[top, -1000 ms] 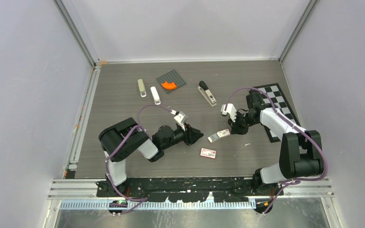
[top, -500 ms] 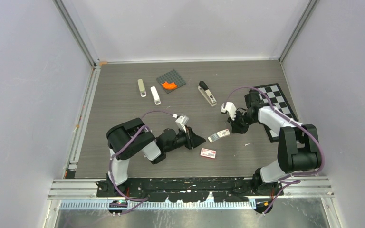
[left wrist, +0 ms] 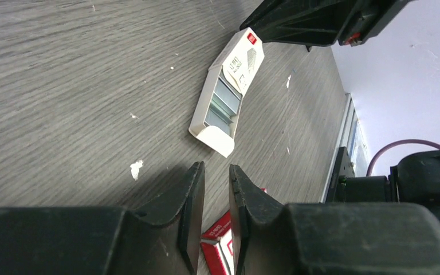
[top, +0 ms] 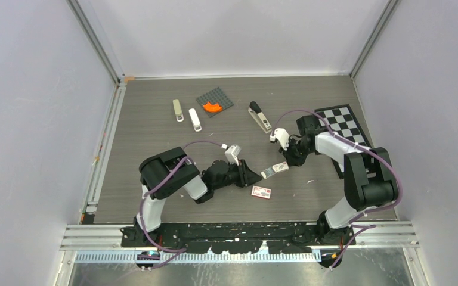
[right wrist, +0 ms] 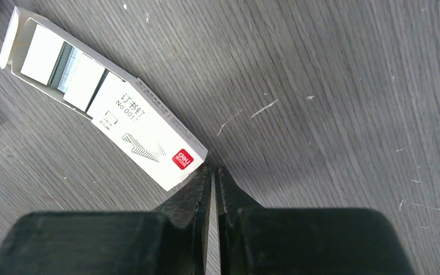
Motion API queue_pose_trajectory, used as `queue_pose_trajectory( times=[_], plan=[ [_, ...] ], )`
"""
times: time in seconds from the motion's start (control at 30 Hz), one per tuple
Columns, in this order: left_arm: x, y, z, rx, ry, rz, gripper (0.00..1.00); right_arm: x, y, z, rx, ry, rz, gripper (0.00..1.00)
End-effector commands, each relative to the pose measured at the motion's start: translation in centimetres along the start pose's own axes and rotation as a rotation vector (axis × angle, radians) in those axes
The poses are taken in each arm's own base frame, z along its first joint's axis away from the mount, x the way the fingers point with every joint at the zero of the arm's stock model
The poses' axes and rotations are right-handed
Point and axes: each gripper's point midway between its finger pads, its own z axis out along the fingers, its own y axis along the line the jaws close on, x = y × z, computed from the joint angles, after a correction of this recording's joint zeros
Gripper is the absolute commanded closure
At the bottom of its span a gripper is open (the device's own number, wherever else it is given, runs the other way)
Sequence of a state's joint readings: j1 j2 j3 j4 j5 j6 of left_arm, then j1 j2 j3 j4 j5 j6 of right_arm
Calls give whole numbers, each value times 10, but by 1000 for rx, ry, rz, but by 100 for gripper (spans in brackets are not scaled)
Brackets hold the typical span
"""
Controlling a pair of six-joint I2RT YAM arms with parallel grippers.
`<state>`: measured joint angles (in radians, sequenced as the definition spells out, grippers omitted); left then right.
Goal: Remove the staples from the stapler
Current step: Close the staple box at the center of the board.
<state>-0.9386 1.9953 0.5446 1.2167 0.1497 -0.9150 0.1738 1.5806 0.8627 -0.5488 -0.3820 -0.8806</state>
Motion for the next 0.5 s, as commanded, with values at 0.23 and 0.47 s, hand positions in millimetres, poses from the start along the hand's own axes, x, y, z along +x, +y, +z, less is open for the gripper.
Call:
queue_pose_trajectory(
  times=[0.23,0.47],
  plan=[
    [-2,8,18,-88,25,-60,79,-14,-8,0,31,8,-22,87],
    [-1,12,21,-119,30,-101,82,-14,-5,0,19,9,-35,87]
  ],
)
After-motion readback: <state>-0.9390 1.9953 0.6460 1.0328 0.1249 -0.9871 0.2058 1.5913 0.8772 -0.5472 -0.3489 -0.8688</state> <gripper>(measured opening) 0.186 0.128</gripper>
